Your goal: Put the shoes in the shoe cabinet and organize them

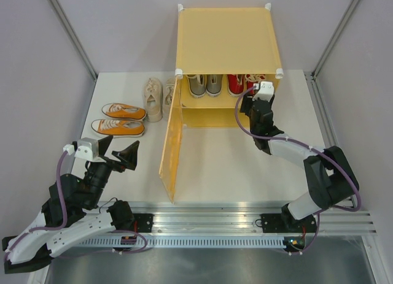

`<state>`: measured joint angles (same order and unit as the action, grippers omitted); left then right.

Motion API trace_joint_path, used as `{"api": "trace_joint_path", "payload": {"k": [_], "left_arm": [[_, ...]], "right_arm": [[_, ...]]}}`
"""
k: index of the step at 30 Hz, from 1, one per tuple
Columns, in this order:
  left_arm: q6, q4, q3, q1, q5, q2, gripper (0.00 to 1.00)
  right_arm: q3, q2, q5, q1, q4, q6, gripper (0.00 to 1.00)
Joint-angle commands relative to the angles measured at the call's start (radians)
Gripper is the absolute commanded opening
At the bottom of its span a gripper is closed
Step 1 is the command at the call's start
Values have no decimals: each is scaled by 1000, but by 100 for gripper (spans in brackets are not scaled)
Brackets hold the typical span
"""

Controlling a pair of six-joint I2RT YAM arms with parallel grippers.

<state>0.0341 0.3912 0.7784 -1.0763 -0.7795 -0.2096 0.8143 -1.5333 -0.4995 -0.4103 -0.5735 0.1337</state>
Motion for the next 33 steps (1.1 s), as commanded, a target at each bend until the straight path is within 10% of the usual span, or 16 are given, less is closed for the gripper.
{"api": "trace_joint_path", "payload": {"k": [1,20,33], "left_arm": [[30,-9,-5,4,9,-2,100],[29,-9,-5,4,8,-10,100],[29,-9,-7,4,8,-7,100]], "right_arm": [[34,32,-65,-48,-63,-156,1],[-56,64,-344,-142,-272,-482,1],[-38,45,-318,-111,-244,-387,1]]}}
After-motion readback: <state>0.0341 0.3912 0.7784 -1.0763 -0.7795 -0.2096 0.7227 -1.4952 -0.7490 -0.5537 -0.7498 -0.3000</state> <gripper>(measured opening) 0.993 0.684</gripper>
